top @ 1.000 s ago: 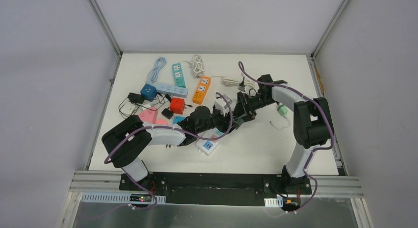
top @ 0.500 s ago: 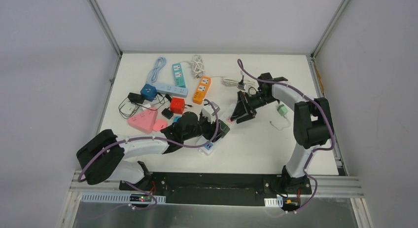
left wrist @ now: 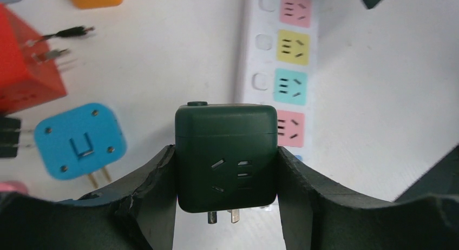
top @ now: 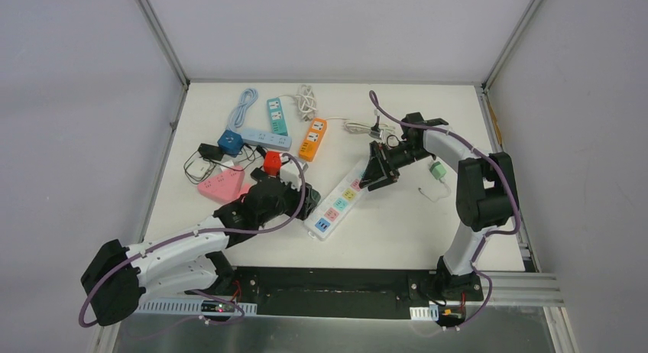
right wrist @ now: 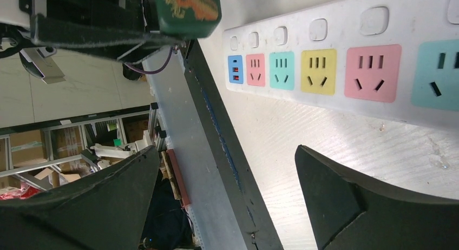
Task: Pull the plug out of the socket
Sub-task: Place the plug at the center of the board.
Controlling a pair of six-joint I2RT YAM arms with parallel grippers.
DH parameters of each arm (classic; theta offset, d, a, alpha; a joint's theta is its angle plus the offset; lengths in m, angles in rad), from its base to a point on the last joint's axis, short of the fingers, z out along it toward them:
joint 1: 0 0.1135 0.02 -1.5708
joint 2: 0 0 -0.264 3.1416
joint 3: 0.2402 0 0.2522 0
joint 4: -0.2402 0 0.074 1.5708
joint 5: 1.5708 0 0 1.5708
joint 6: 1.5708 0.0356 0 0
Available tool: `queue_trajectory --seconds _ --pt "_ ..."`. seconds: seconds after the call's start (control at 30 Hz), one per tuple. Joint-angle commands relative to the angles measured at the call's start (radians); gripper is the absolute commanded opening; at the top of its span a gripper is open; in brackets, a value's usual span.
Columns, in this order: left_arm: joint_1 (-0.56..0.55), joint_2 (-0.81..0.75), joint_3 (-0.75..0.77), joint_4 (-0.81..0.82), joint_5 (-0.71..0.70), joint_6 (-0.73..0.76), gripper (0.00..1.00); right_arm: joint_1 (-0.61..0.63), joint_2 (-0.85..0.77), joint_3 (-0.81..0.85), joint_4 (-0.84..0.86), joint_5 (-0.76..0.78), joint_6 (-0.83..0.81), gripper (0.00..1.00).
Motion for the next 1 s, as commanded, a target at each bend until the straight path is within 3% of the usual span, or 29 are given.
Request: queue_trajectory --seconds 0.0,0.3,0.63,0.7,0.83,0.97 --pt "0.049 -0.024 0.017 -0.122 -0.088 -0.054 0.0 -0.005 -0.047 0.033 -0.003 -0.006 -0.035 1.0" --pt "0.117 0.068 0.049 -0.09 -0.06 -0.079 0.0 -0.004 -0.046 0.031 -0.002 0.002 -0.035 1.0" --pt "0.142 0.319 0.17 -0.041 -0.013 -0.074 0.0 -0.004 -0.052 0.03 -0.001 0.01 -0.038 1.0" --pt "0.145 0.346 0.179 -0.041 -0.018 -0.075 0.1 -0.004 -0.053 0.03 -0.001 0.013 -0.039 1.0" --pt "0.148 0.349 0.181 -0.05 -0.035 -0.085 0.55 -0.004 -0.055 0.03 -0.001 0.015 -0.041 1.0" --pt "0.148 0.309 0.174 -0.09 -0.031 -0.093 0.8 -0.004 -0.053 0.03 -0.002 0.015 -0.042 1.0"
